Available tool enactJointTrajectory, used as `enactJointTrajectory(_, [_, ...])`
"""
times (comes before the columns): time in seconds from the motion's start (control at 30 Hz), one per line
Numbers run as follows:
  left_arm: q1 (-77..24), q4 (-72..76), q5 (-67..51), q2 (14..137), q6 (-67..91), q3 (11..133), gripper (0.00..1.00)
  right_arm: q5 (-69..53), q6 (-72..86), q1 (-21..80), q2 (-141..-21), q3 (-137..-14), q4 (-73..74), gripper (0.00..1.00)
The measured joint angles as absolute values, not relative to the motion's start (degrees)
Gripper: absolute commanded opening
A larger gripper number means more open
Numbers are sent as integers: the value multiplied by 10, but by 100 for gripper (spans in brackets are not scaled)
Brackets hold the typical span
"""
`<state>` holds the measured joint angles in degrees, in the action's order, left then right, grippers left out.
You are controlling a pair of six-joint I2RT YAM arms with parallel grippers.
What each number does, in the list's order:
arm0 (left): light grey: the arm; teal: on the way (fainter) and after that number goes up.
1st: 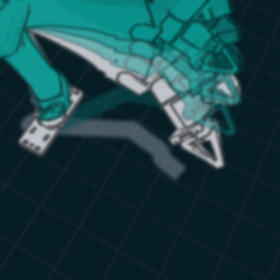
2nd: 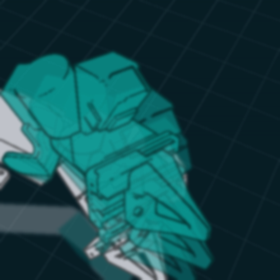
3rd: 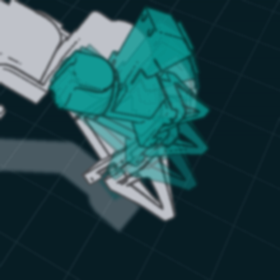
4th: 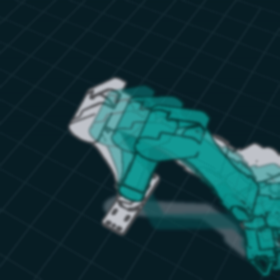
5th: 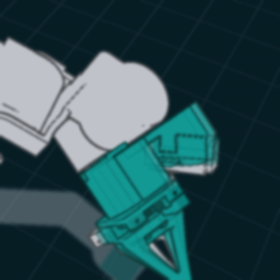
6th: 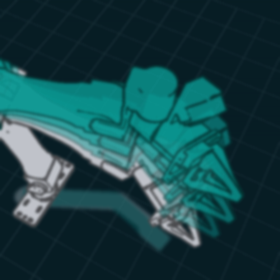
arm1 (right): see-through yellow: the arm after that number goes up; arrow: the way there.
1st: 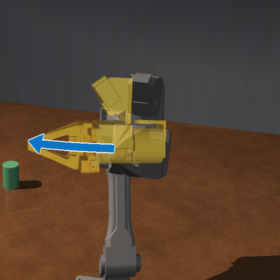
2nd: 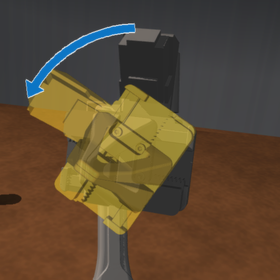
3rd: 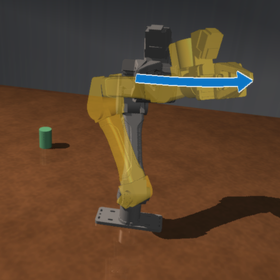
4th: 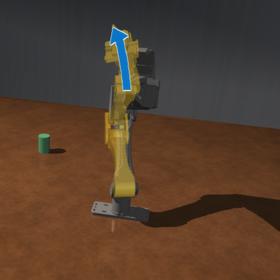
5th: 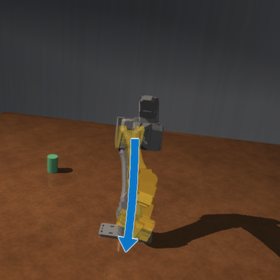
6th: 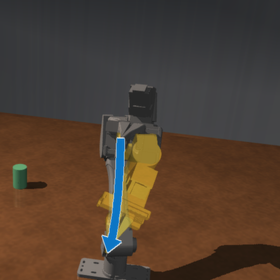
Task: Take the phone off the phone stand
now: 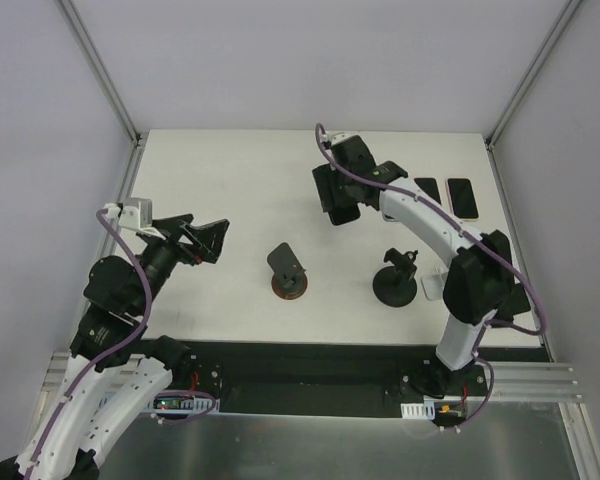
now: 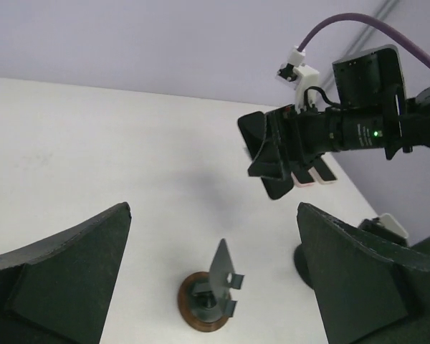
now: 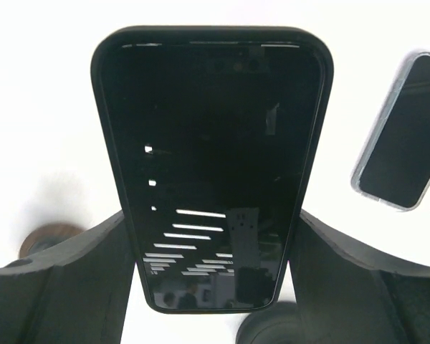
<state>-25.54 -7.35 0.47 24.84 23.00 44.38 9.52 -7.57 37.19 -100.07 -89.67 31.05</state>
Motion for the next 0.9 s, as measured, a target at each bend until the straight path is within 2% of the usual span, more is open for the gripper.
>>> enactJointTrajectory(0.4, [-255,-142,114,237,97,400,99,68,-58,257,-1235,-1061,356,34])
enactJointTrajectory(0.7, [-250,-150,124,246,67,397,98,81,-23,236,-1308,-1091,363,39])
enactJointTrajectory(0.9, [-229,-152,105,261,67,397,98,93,-1,226,-1324,-1096,364,47])
